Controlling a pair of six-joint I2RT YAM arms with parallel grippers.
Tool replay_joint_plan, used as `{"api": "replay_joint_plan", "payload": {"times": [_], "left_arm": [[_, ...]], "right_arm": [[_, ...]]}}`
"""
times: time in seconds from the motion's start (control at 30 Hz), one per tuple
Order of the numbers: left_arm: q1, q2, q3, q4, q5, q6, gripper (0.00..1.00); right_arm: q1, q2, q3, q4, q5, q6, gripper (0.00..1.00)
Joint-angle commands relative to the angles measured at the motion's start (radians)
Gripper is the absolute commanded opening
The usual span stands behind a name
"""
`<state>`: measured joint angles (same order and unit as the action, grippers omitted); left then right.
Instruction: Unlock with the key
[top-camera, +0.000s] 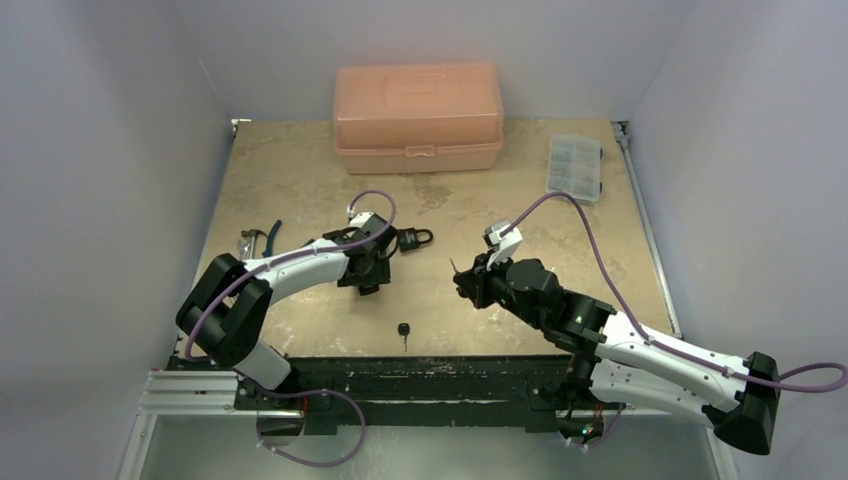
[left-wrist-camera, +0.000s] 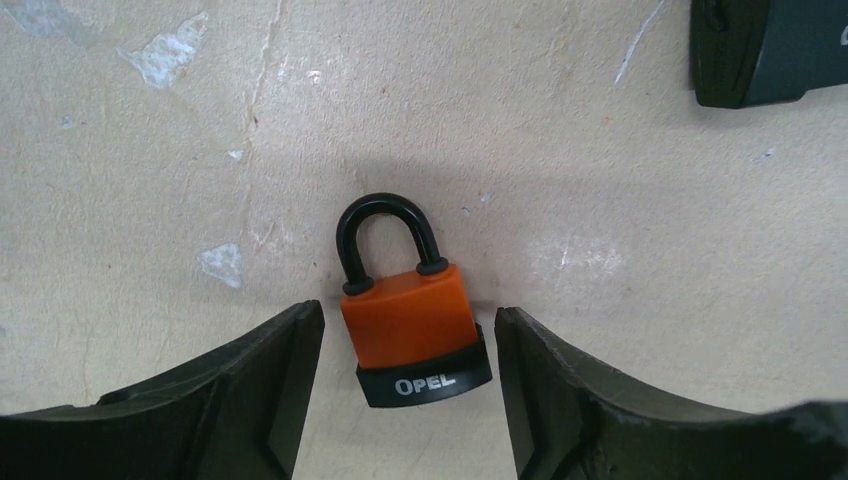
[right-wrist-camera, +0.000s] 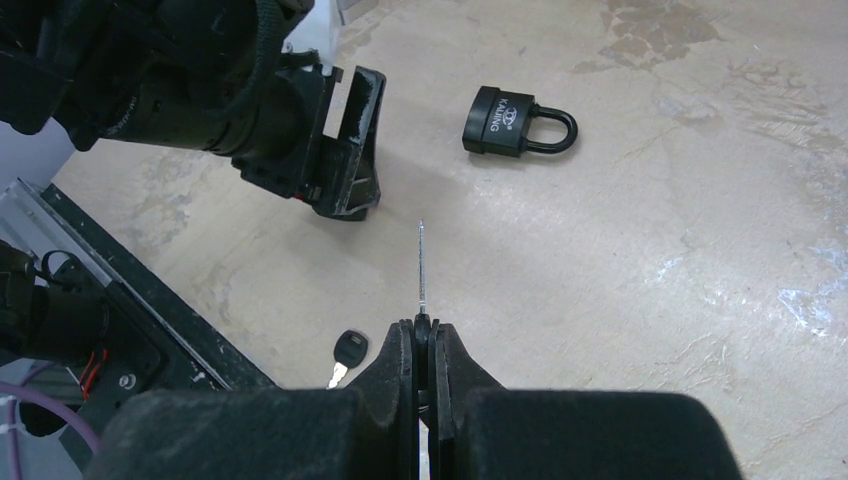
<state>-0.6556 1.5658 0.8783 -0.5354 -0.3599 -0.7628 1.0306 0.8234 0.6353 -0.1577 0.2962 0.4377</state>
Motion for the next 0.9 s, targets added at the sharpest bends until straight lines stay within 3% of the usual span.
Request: {"api": "replay_joint_plan", "payload": {"times": [0.0,0.23,0.37,0.5,0.63,0.73,0.87], "left_arm": [[-0.001,-0.076,0.004,-0.008,-0.002,0.016,0.72],[0.000,-0.176,0.022,-0.034,0.018,0.064,0.79],[0.000,-0.204,0.055,0.040,0.081,0.224,0.79],[0.000,-0.179,0.118,0.154,0.104,0.475,0.80],[-0.001,-0.110,0.201,0.248,0.256,0.745,0.85],[-0.001,0.029,0.317,0.193,0.309,0.904,0.88],[0.001,0.202,0.483,0.095,0.355,1.008,0.88]], "right_arm": [[0.003,-0.004,0.002,0.030,0.006,0.005,0.00],[0.003,0.009,0.000,0.036,0.008,-0.010,0.00],[0.003,0.008,-0.002,0.035,0.016,-0.007,0.00],[0.003,0.000,-0.008,0.024,0.023,-0.002,0.00],[0.003,-0.024,-0.012,0.001,0.031,0.011,0.00],[0.003,-0.055,-0.013,-0.025,0.038,0.024,0.00],[0.003,-0.093,-0.014,-0.041,0.031,0.044,0.00]]}}
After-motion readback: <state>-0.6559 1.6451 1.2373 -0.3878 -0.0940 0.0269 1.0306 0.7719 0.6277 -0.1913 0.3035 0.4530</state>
